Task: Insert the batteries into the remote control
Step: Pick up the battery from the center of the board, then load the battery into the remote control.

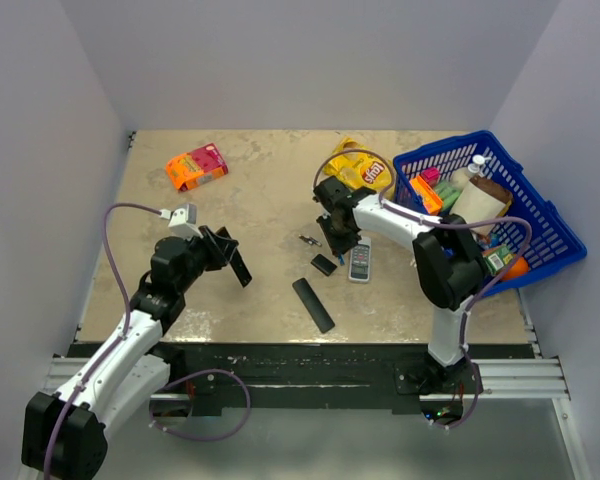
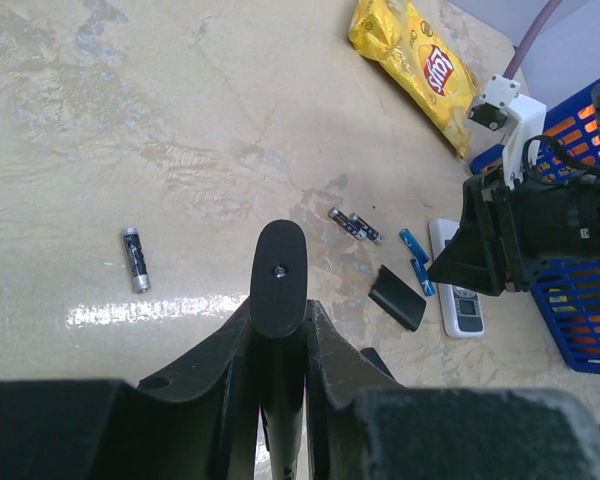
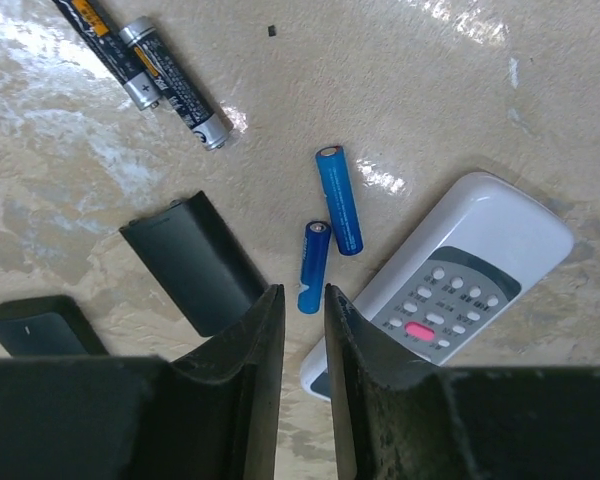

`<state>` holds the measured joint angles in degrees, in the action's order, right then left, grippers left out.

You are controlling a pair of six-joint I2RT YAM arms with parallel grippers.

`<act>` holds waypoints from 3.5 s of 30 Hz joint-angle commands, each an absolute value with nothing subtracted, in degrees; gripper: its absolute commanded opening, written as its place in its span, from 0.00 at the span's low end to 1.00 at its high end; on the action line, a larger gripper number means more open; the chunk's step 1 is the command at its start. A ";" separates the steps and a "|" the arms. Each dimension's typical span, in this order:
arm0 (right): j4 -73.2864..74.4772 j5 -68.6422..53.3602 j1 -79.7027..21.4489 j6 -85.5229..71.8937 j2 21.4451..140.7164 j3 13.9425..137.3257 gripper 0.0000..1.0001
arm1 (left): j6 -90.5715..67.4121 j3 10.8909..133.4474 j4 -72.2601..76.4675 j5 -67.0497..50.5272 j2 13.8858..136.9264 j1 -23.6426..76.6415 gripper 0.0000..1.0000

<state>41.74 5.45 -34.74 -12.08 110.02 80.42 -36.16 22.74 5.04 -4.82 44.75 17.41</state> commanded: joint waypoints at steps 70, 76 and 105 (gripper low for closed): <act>-11.25 -12.66 -47.20 -15.12 77.52 60.21 0.00 | -65.83 32.96 50.54 -23.38 66.27 17.75 0.00; -10.37 -10.90 -47.72 -13.98 78.14 59.42 0.00 | -65.74 32.70 50.80 -23.64 65.92 17.75 0.00; -3.69 -13.18 -47.90 -10.28 79.28 59.59 0.10 | -65.39 32.17 52.91 -23.38 66.01 17.75 0.00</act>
<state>-7.16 -11.81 -47.59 -11.73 78.37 58.57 -64.88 30.74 46.22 -23.64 67.00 17.65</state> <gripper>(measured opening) 0.101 0.233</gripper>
